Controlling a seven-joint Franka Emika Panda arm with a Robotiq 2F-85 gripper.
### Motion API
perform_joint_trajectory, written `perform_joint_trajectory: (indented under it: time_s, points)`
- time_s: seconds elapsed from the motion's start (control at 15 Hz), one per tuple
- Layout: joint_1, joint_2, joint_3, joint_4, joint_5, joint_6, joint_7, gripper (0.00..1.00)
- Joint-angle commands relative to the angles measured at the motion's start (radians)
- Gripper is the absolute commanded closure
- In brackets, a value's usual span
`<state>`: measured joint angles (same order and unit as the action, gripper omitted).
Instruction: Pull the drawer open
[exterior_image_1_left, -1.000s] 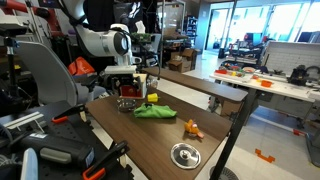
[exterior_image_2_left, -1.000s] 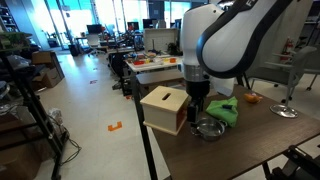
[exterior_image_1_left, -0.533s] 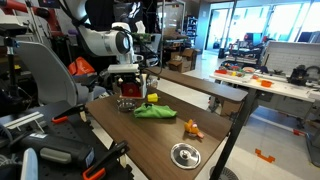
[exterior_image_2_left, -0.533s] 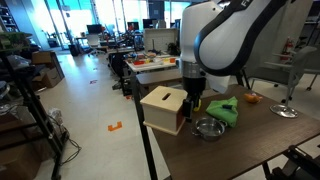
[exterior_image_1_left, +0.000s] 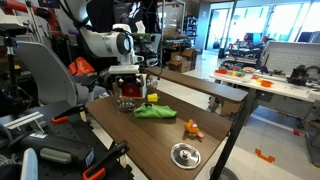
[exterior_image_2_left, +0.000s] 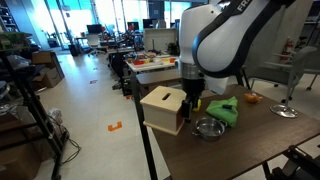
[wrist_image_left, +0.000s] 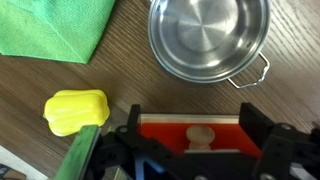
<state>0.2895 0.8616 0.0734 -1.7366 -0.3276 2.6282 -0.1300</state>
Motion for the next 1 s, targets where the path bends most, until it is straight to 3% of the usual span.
perform_joint_trajectory:
  time_s: [0.0, 0.07, 0.67, 0.93]
  points:
    - [-0.012, 0.038, 0.02, 0.055, 0.016, -0.018, -0.033, 0.25]
    - [-0.012, 0.043, 0.021, 0.06, 0.016, -0.018, -0.036, 0.27]
    - [-0.003, 0.06, 0.021, 0.081, 0.011, -0.028, -0.034, 0.98]
    - [0.003, 0.063, 0.011, 0.078, 0.006, -0.033, -0.028, 0.98]
